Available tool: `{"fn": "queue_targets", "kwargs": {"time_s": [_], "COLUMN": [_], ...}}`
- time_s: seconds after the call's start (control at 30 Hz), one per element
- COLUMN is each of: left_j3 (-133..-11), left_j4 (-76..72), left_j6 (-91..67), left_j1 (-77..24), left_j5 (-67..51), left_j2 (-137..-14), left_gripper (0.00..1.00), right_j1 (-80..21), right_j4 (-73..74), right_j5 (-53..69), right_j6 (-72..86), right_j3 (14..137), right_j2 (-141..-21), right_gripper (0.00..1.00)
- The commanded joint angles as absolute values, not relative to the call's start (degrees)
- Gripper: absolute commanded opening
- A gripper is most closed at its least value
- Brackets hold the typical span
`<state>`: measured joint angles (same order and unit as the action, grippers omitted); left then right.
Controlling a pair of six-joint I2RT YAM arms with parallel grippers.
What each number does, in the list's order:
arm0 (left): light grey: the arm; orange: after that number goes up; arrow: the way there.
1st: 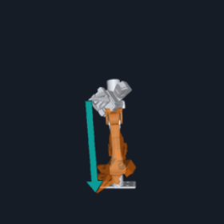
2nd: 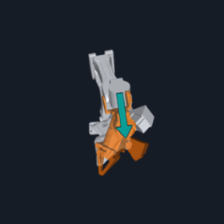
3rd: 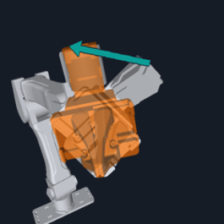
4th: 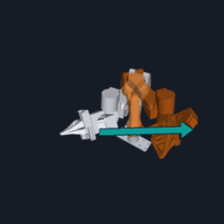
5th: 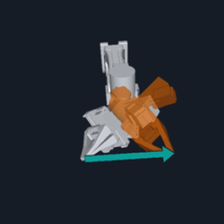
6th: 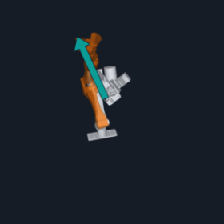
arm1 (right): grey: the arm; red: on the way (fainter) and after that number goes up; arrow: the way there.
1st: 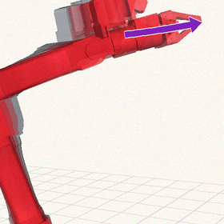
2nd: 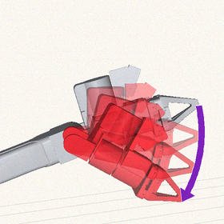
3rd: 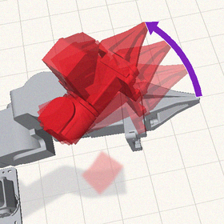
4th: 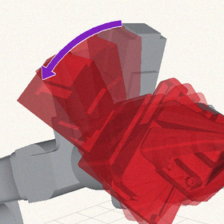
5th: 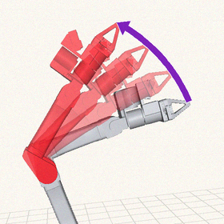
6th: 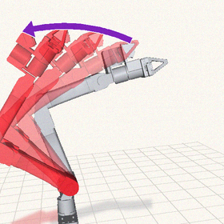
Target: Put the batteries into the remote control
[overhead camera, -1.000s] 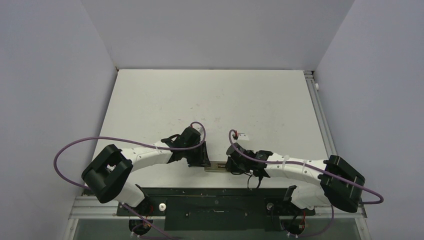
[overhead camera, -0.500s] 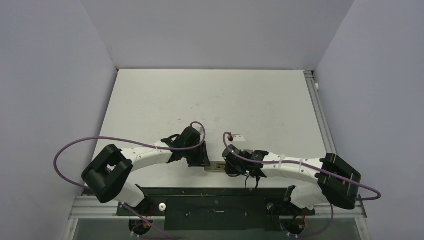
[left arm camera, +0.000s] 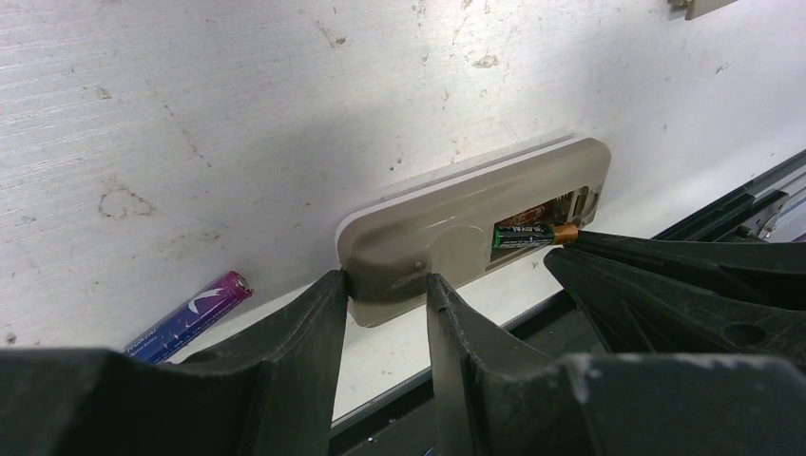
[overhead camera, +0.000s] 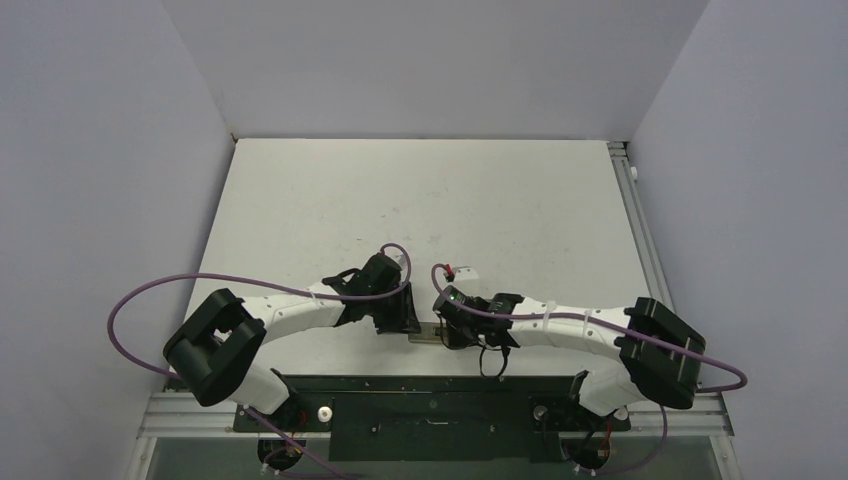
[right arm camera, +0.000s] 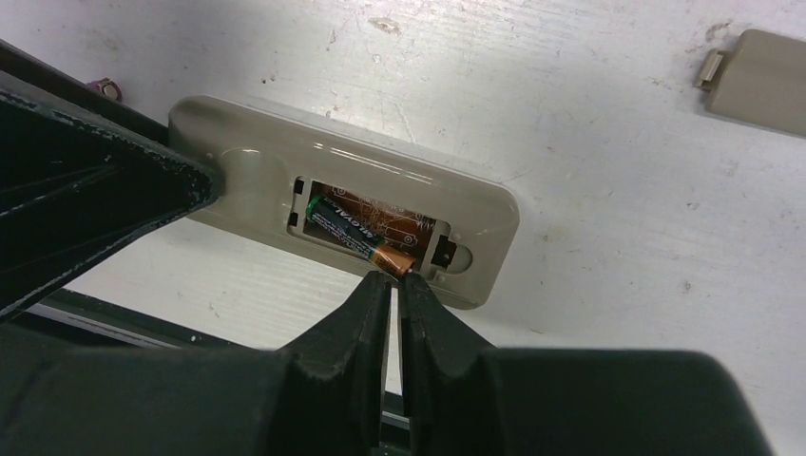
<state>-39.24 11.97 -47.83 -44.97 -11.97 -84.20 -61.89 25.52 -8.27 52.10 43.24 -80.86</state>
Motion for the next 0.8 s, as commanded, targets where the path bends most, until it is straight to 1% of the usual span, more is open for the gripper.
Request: {"fn": "queue_targets", "kwargs": {"time_s": [0.0,0.3,0.4,0.77], "left_j3": [-40.0,-39.8,-40.0,-40.0], "left_j4": [10.0,9.9,9.9,10.5], "left_j6": [-48.2,-47.8,-47.6,-47.3], "left_j1": [-45.4,-45.4,-45.4,-45.4], "left_j5": [-13.1,-13.3,-13.5,-13.5], "left_j2": [-84.2,-84.3,-84.7,-84.9], "left_gripper": [0.33,0.32,0.32,0.32], "right_j1": [-62.4,-60.7,-60.5,-60.3], "right_j4": [22.3,24.4,24.8,26.6], "right_j5": [-6.6,-5.0,-5.1,-6.6], "right_j6": [50.8,47.6,47.3,46.2], "right_j3": [47.4,49.7,50.1,52.0], "right_j2": [-83.9,-85.0,-85.1,-84.9], "right_gripper": [0.1,0.1,0.13,0.2]}}
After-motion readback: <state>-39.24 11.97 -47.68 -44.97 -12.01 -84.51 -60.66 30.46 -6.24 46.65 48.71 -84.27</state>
